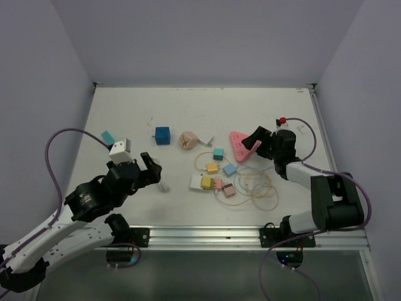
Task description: Pull the plug off the socket
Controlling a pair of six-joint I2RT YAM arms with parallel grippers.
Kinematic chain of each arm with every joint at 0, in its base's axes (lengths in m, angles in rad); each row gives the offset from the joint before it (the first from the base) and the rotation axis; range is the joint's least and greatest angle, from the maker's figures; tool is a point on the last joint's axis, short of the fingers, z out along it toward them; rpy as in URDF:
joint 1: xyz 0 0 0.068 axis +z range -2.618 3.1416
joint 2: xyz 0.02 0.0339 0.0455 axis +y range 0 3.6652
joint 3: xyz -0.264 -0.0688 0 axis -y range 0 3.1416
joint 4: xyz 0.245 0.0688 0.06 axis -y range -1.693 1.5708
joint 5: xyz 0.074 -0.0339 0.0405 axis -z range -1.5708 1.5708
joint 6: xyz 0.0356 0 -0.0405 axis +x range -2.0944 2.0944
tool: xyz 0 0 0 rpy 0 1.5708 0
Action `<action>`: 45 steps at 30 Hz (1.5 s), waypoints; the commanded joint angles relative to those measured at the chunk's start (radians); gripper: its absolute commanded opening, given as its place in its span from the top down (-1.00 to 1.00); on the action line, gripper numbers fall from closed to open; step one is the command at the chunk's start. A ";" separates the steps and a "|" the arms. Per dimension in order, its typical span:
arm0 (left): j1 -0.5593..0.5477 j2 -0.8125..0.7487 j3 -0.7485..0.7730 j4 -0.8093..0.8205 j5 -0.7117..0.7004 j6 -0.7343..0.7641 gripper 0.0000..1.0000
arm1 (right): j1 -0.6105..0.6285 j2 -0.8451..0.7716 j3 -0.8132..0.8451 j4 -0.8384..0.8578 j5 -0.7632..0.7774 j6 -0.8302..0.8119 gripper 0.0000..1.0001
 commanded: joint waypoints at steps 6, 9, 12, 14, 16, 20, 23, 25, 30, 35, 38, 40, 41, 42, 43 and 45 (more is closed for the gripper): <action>0.004 -0.039 0.189 -0.203 -0.105 0.047 -0.99 | -0.003 -0.308 0.147 -0.494 0.203 -0.132 -0.97; 0.004 -0.038 0.239 -0.240 -0.114 0.054 -0.99 | -0.005 -0.428 0.219 -0.710 0.326 -0.169 -0.98; 0.004 -0.039 0.295 -0.278 -0.128 0.061 -0.99 | -0.003 -0.537 0.305 -0.899 0.433 -0.213 -0.98; 0.004 -0.041 0.322 -0.310 -0.140 0.061 -0.99 | -0.005 -0.591 0.373 -1.003 0.478 -0.238 -0.98; 0.004 -0.045 0.368 -0.327 -0.149 0.067 -0.99 | -0.003 -0.661 0.446 -1.068 0.497 -0.269 -0.98; 0.004 -0.054 0.448 -0.387 -0.168 0.072 -0.99 | -0.003 -0.763 0.590 -1.241 0.530 -0.310 -0.97; 0.004 -0.064 0.515 -0.418 -0.185 0.084 -0.99 | -0.003 -0.838 0.693 -1.309 0.549 -0.341 -0.98; 0.004 -0.067 0.568 -0.432 -0.209 0.097 -0.99 | -0.003 -0.875 0.742 -1.324 0.578 -0.353 -0.98; 0.004 -0.093 0.663 -0.469 -0.260 0.109 -0.99 | -0.002 -1.029 0.778 -1.301 0.607 -0.394 -0.98; 0.004 -0.146 0.695 -0.463 -0.306 0.097 -0.99 | 0.031 -1.111 0.772 -1.280 0.652 -0.420 -0.97; 0.004 -0.171 0.698 -0.460 -0.320 0.094 -0.99 | 0.044 -1.158 0.756 -1.251 0.639 -0.434 -0.98; 0.004 -0.182 0.700 -0.459 -0.332 0.087 -0.99 | 0.048 -1.194 0.730 -1.226 0.639 -0.442 -0.98; 0.003 -0.191 0.700 -0.463 -0.335 0.083 -0.99 | 0.052 -1.200 0.724 -1.208 0.650 -0.447 -0.98; 0.004 -0.197 0.698 -0.463 -0.341 0.072 -0.99 | 0.054 -1.208 0.718 -1.203 0.653 -0.445 -0.97; 0.004 -0.208 0.697 -0.463 -0.349 0.066 -0.99 | 0.057 -1.211 0.710 -1.195 0.652 -0.445 -0.98; 0.004 -0.222 0.689 -0.461 -0.358 0.048 -0.99 | 0.061 -1.217 0.707 -1.186 0.636 -0.447 -0.98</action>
